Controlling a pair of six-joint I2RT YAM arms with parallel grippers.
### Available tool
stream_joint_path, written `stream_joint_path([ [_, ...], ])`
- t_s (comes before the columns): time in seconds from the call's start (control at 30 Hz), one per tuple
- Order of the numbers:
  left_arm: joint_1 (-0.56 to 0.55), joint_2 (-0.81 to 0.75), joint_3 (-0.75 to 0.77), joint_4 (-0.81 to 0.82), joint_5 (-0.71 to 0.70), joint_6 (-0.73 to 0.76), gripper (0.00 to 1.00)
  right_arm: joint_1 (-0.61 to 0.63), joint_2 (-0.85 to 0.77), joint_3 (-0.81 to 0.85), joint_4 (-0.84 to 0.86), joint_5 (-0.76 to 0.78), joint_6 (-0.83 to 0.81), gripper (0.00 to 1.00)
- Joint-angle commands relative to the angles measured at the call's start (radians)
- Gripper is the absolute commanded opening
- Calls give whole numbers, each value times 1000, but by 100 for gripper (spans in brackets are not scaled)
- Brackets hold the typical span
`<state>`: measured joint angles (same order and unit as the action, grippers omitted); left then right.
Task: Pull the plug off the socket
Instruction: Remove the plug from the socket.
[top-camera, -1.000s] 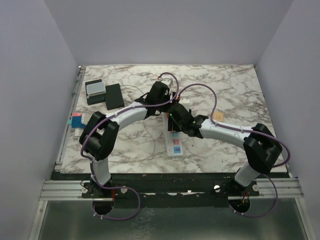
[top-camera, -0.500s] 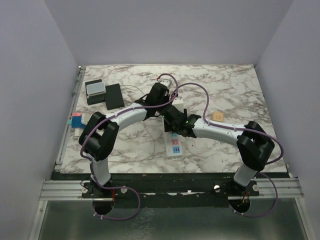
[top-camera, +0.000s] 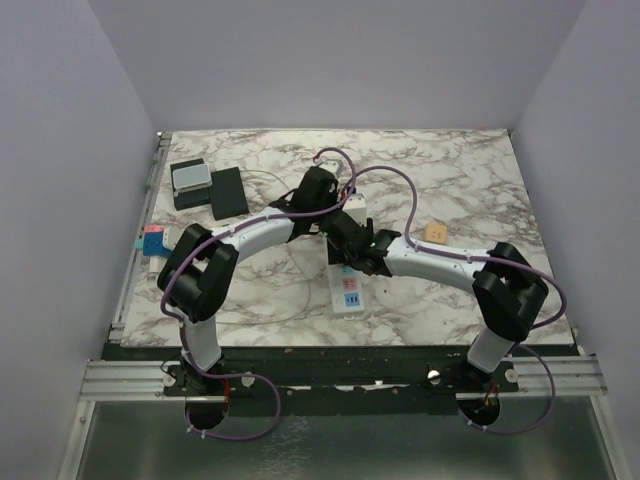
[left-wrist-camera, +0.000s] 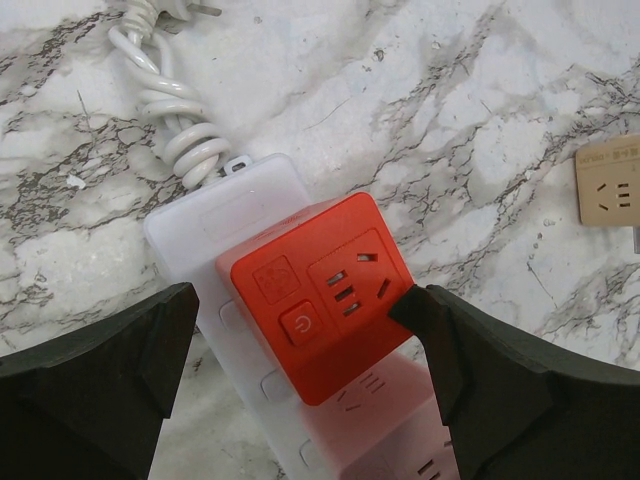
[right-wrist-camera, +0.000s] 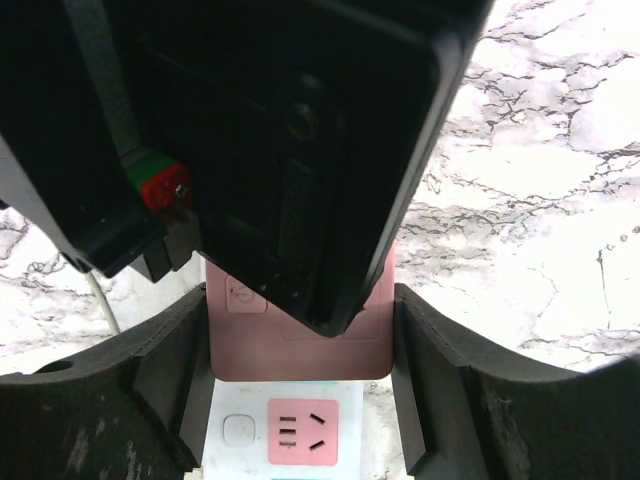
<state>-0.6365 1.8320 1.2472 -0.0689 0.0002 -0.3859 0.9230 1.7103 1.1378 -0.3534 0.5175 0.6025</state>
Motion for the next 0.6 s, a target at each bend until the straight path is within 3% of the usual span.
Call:
stream_joint_path([
  [0.0, -5, 64, -7, -66, -5, 11, 96, 30, 16, 14, 5, -1, 13, 0],
  [0.57, -7, 95, 14, -153, -64, 68, 56, 0, -59, -66, 57, -37, 66, 0],
])
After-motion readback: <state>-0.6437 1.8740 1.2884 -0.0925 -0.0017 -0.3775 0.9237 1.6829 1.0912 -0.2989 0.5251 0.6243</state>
